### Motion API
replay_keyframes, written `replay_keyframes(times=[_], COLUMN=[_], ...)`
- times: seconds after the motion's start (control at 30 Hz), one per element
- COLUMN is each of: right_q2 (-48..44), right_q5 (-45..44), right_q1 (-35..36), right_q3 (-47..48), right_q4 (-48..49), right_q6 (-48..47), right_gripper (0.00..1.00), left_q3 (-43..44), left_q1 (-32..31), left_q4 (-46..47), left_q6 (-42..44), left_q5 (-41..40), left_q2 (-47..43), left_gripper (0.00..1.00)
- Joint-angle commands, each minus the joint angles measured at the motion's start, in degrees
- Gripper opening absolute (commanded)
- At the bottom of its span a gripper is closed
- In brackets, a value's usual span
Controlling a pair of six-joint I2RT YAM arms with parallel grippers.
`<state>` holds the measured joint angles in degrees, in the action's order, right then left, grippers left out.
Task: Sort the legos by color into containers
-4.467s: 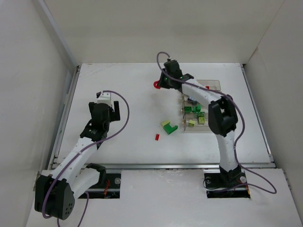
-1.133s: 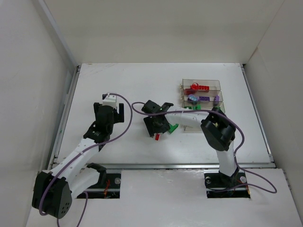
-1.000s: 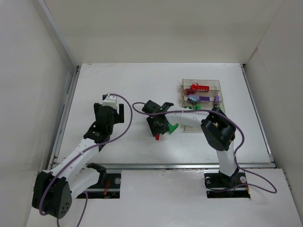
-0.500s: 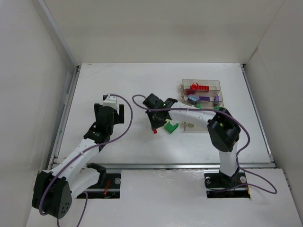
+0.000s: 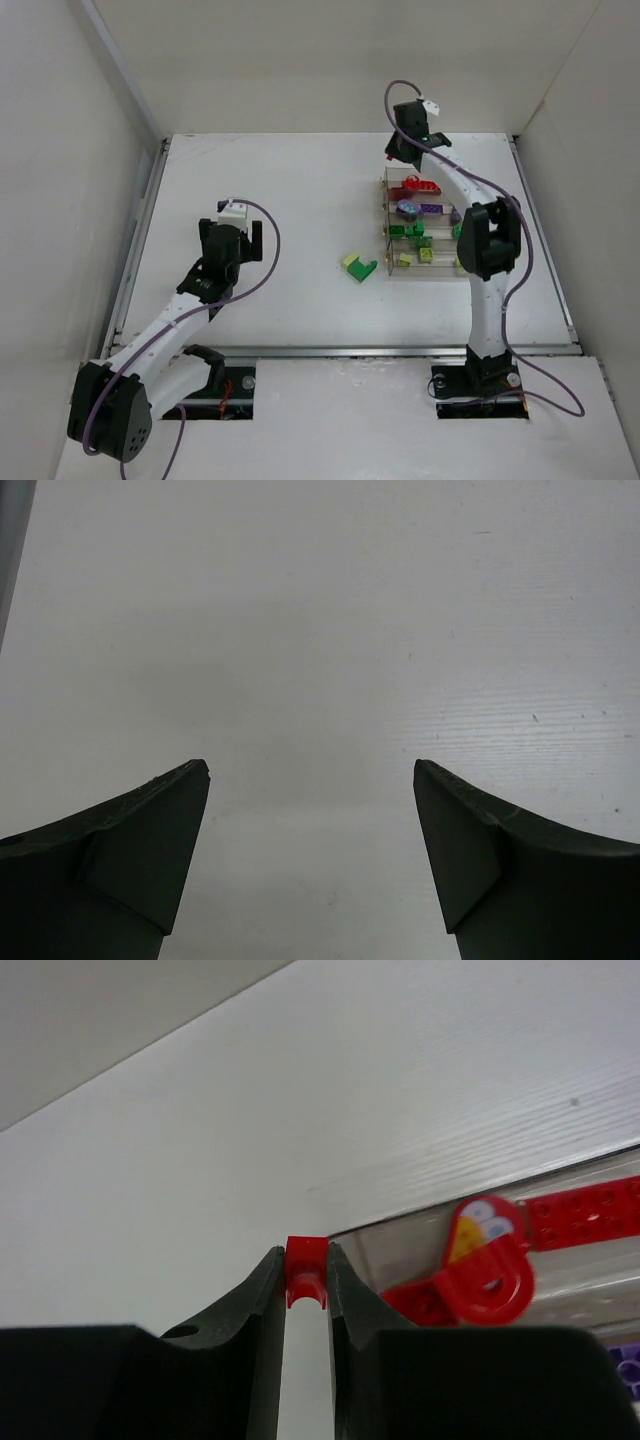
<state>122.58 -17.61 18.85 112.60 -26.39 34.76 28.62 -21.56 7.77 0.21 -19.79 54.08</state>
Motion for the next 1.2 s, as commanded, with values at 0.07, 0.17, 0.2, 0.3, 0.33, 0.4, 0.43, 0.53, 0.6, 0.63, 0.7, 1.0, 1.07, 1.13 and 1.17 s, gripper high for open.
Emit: replay_keyframes(times=[0.07, 0.17, 0.2, 0.3, 0.33, 0.4, 0.43, 0.53, 0.6, 0.63, 0.7, 1.0, 1.07, 1.13, 1.17], right_q2=[3.7, 3.7, 4.3, 5.5, 5.5, 5.5, 5.5, 4.0, 2.3, 1.4, -2.0, -15.3, -16.9, -18.8, -18.8], right_q5=[-4.2, -4.2, -4.2, -3.7, -3.7, -3.1, -3.1, -3.8, -4.4, -4.4, -4.9, -14.2, -13.7, -13.0, -13.0], right_q1=[-2.7, -4.1, -4.1, -4.6, -4.6, -4.6, -4.6, -4.6, -4.6, -4.6, -4.6, -0.3, 0.4, 0.4, 0.4], right_q3=[5.0, 2.9, 2.9, 3.5, 3.5, 4.1, 4.1, 2.5, 0.8, -1.5, -4.0, -15.4, -17.1, -18.7, -19.5], right_q4=[-5.2, -3.7, -3.7, -3.1, -3.1, -3.7, -4.5, -5.1, -5.1, -4.2, -3.1, -0.3, 0.3, 1.6, 1.6], right_q6=[1.1, 0.6, 0.6, 0.0, 0.0, -0.5, -0.5, -0.5, -0.5, -0.5, -0.5, -6.6, -6.6, -6.6, -6.6], right_gripper=[0.00, 0.00, 0.03, 0.21, 0.37, 0.47, 0.52, 0.73, 0.80, 0.81, 0.87, 1.00, 1.00, 1.00, 1.00], left_q3=[-0.3, -0.3, -0.3, 0.2, 0.2, 0.2, 0.2, 0.2, 0.7, 0.7, 0.7, 0.2, 0.2, 0.2, 0.2], left_q1=[0.8, 2.1, 2.7, 4.2, 4.2, 4.7, 4.7, 4.7, 4.7, 4.7, 4.7, 4.7, 4.7, 4.7, 4.7], left_q4=[1.5, 1.5, 1.5, 0.9, 0.9, 0.9, 0.4, 0.4, 0.4, 0.4, 0.4, 0.4, 0.4, 0.4, 0.4], left_q6=[0.5, 0.5, 0.5, 0.0, 0.0, -0.6, -0.6, -0.6, -0.6, -0.6, -0.6, 0.0, 0.0, 0.0, 0.0], left_q5=[1.2, 2.3, 2.3, 3.0, 3.5, 3.5, 3.5, 3.5, 3.5, 3.5, 3.5, 4.1, 4.1, 4.6, 4.6], left_q2=[-0.4, 0.8, 0.8, 1.3, 1.3, 1.8, 1.8, 1.8, 1.3, 1.3, 1.3, 0.8, 0.8, 0.2, 0.2], left_gripper=[0.81, 0.81, 0.81, 0.81, 0.81, 0.81, 0.81, 0.81, 0.81, 0.81, 0.81, 0.81, 0.81, 0.81, 0.81])
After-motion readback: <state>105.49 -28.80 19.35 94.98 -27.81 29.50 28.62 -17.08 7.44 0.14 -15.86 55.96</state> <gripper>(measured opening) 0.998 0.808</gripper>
